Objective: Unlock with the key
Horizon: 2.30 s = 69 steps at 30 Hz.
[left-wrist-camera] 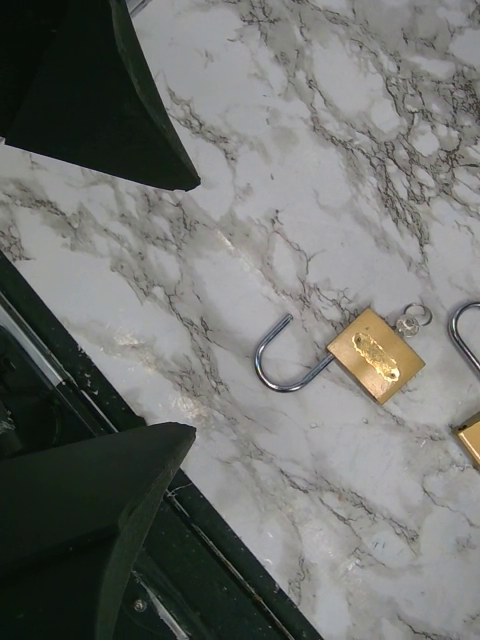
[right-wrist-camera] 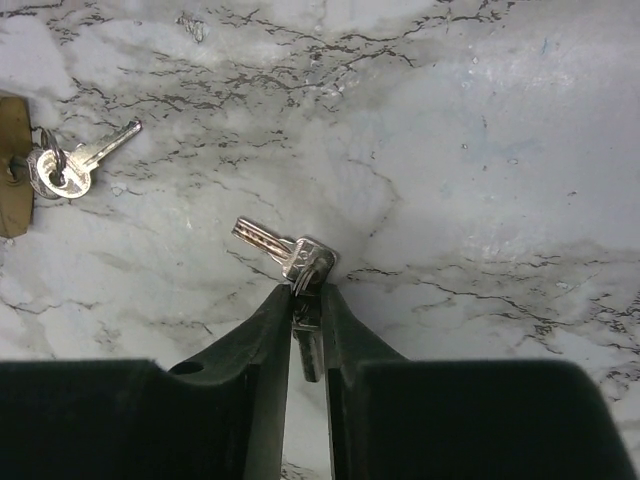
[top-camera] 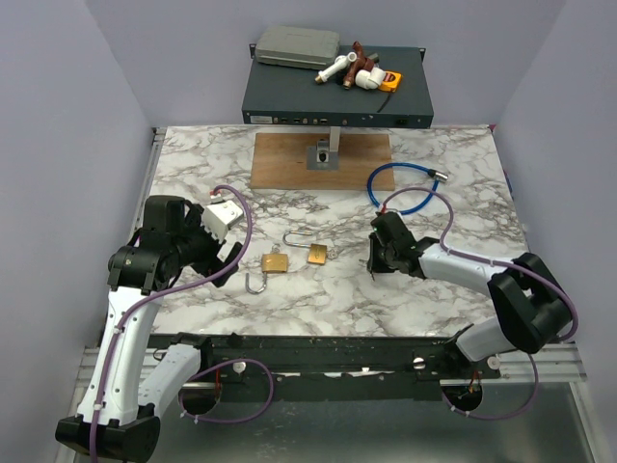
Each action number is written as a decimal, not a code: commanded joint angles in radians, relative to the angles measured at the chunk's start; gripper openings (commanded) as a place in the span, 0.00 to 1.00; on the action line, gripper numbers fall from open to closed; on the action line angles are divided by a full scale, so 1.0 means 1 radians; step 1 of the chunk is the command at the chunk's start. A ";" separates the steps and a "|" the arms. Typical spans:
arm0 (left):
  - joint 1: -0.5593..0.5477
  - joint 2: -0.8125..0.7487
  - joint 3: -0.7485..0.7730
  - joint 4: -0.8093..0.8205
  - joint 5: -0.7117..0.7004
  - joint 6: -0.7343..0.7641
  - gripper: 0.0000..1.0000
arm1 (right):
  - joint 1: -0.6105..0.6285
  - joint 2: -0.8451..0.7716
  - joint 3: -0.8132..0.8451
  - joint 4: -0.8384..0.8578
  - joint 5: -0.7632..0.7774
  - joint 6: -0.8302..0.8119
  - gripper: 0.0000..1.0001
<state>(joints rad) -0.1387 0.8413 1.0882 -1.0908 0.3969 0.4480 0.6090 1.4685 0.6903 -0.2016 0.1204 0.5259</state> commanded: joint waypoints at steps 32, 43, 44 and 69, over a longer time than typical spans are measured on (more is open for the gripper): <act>-0.391 -0.164 -0.282 0.500 0.397 0.002 0.98 | 0.217 -0.445 0.118 0.016 -0.524 0.067 0.01; -0.527 -0.061 -0.280 0.717 0.309 -0.065 0.99 | 0.254 -0.456 0.216 0.027 -0.576 0.120 0.01; -0.533 -0.055 -0.276 0.718 0.320 -0.075 0.98 | 0.256 -0.453 0.221 0.027 -0.579 0.120 0.01; -0.590 -0.012 -0.208 0.673 0.354 -0.123 0.24 | 0.320 -0.426 0.290 0.021 -0.560 0.125 0.01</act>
<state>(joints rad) -0.7204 0.8360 0.8452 -0.4019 0.7292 0.3134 0.9176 1.0355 0.9386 -0.1787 -0.4362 0.6395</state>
